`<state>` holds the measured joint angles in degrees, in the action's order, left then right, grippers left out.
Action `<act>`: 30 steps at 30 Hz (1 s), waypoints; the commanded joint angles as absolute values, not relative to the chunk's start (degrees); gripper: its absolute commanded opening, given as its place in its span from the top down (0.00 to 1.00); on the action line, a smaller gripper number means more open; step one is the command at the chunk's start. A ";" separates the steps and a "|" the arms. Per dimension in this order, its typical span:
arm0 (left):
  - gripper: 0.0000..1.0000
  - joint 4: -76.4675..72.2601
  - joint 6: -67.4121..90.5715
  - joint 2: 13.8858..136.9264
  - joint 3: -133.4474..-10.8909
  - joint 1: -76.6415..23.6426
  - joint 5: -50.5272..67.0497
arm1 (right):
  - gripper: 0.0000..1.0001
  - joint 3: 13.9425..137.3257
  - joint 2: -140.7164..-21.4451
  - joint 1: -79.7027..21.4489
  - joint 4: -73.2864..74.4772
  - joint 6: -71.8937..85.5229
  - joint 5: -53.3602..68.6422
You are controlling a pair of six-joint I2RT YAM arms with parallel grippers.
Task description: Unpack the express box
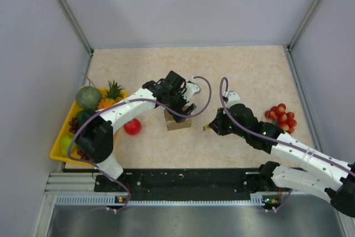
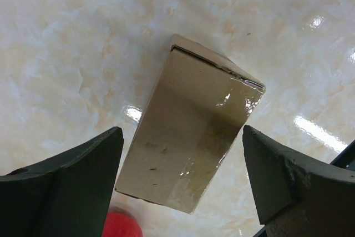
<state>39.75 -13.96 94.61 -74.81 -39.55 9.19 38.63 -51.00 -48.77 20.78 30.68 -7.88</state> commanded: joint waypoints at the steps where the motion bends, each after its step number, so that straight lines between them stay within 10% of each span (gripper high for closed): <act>1: 0.08 40.69 -15.38 95.10 -75.32 -39.73 11.51 | 1.00 41.40 -52.38 -46.59 17.85 31.38 -8.88; 30: 0.58 35.60 -14.50 94.57 -68.12 -40.52 4.58 | 1.00 39.29 -58.01 -39.99 -5.79 29.80 -1.41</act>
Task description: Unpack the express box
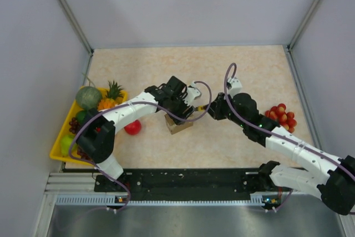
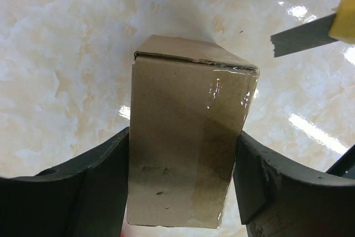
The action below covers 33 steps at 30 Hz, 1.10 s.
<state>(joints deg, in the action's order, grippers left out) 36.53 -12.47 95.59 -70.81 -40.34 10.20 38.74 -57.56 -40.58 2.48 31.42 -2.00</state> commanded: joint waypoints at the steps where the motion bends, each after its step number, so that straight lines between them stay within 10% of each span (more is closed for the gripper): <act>1: 0.59 35.25 -14.85 94.48 -67.94 -40.69 4.48 | 1.00 38.59 -58.53 -39.99 -7.71 29.62 -1.23; 33: 0.68 34.72 -15.64 93.87 -66.36 -40.78 3.96 | 1.00 39.73 -68.38 -39.81 -10.11 25.84 2.55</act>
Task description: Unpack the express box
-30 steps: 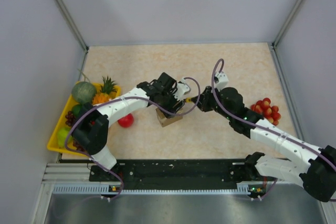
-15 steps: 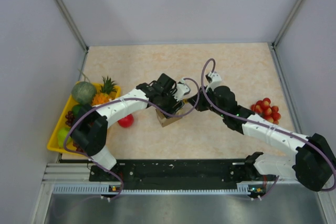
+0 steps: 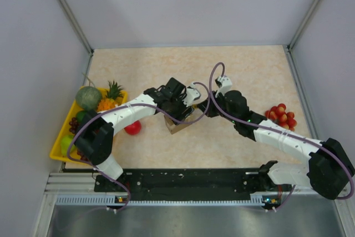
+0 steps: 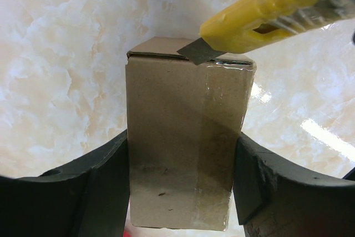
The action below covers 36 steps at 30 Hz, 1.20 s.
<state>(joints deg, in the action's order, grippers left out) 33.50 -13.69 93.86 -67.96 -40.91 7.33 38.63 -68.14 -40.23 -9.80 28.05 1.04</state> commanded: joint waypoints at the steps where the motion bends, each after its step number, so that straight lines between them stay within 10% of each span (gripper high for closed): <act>1: 0.68 34.80 -15.73 93.95 -66.44 -40.78 3.96 | 1.00 39.73 -68.03 -39.81 -9.93 25.67 2.37; 36: 0.71 36.39 -15.91 96.42 -68.99 -40.69 3.96 | 1.00 40.17 -69.43 -37.09 -11.16 25.49 7.55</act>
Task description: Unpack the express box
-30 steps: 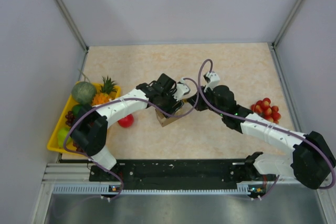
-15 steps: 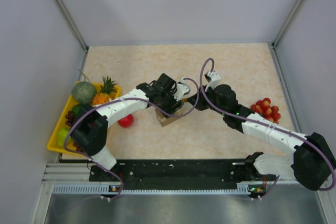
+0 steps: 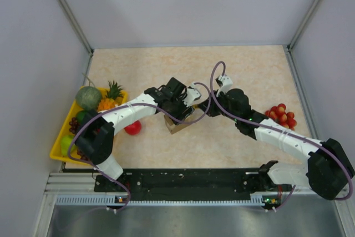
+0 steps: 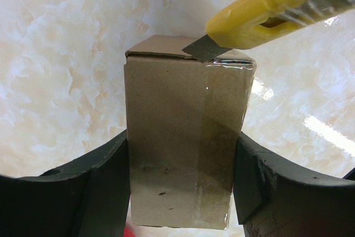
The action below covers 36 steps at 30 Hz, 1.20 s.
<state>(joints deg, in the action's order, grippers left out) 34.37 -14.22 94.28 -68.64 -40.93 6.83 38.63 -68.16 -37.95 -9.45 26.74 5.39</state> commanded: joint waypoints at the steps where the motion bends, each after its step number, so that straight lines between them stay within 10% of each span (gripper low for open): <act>1: 0.72 36.39 -15.91 96.50 -68.99 -40.78 3.87 | 1.00 40.17 -69.61 -37.09 -11.08 25.49 8.43; 36: 0.79 37.26 -12.92 99.58 -70.22 -38.76 2.73 | 1.00 39.64 -61.70 -36.39 10.19 21.00 14.24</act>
